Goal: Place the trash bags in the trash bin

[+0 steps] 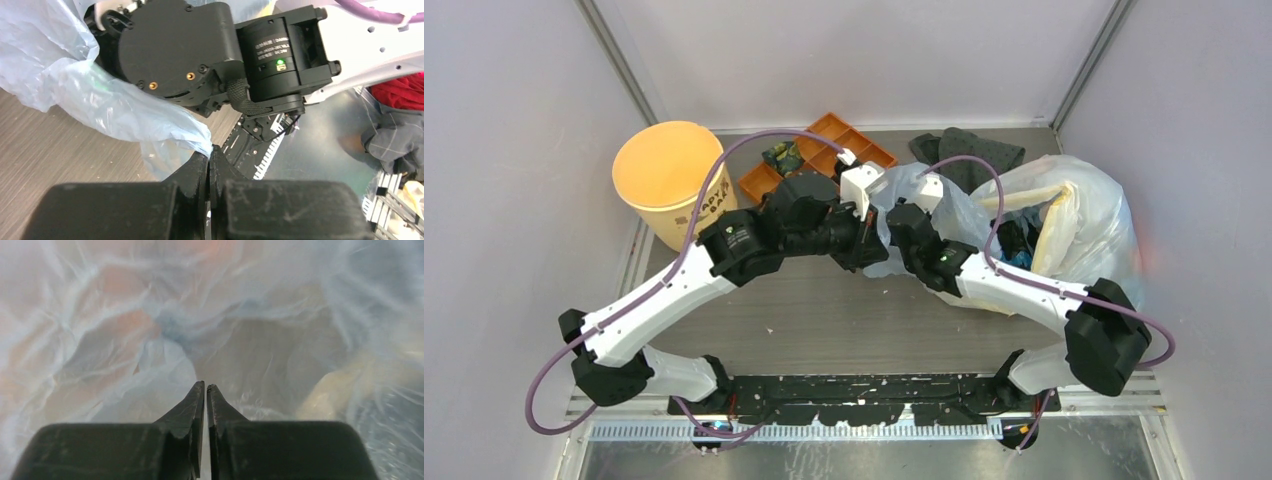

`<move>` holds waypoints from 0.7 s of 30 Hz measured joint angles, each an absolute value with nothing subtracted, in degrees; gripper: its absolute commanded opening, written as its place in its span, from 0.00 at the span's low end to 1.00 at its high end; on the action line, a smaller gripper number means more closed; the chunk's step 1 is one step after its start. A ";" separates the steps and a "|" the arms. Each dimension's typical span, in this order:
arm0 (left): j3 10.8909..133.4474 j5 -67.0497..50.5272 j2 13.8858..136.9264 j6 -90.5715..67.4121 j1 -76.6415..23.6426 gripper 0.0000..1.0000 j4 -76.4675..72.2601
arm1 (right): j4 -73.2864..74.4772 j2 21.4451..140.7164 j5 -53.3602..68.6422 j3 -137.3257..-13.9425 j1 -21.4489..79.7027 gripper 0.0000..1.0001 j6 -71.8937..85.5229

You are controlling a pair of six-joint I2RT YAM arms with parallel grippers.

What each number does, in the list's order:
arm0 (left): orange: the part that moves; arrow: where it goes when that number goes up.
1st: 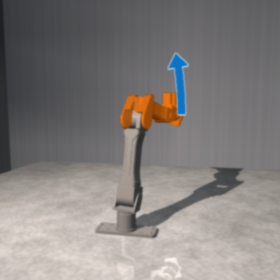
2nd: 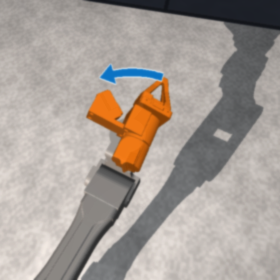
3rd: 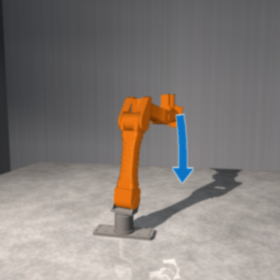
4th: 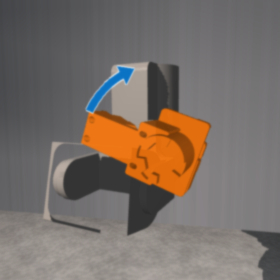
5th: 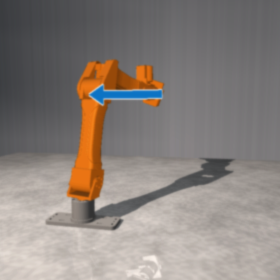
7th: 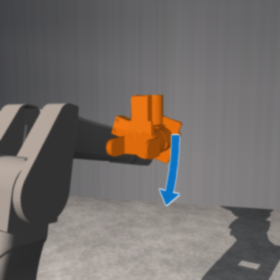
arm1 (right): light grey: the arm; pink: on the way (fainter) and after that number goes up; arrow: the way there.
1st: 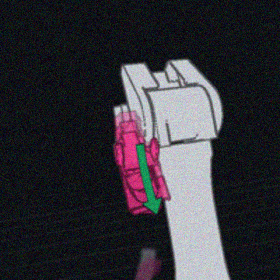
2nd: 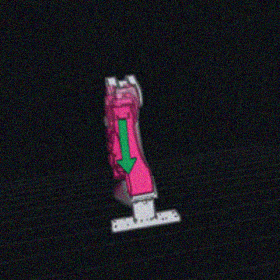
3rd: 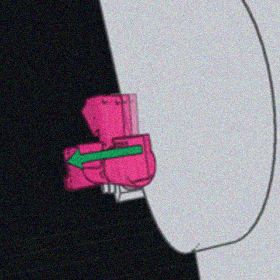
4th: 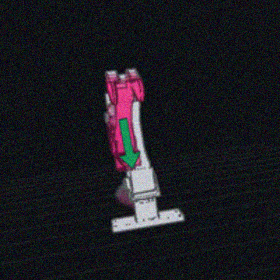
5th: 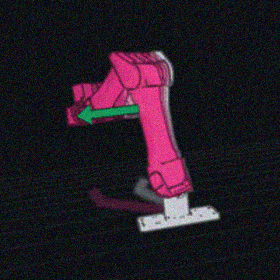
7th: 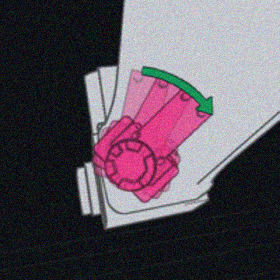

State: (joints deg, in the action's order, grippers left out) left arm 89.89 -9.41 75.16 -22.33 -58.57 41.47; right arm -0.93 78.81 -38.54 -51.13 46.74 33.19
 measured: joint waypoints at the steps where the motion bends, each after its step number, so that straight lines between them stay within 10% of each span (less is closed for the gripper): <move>1: 89.89 -8.60 75.07 -22.44 -58.22 0.00 41.58 | -0.75 79.13 -38.02 -51.13 46.63 0.18 33.43; 21: 88.79 -8.27 77.87 -28.32 -45.06 0.01 43.55 | 15.62 65.34 -23.05 -56.21 46.50 0.67 35.77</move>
State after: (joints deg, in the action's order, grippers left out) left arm 88.79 -8.27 77.87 -28.32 -45.06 43.55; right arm 15.62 65.34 -23.05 -56.21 46.50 35.77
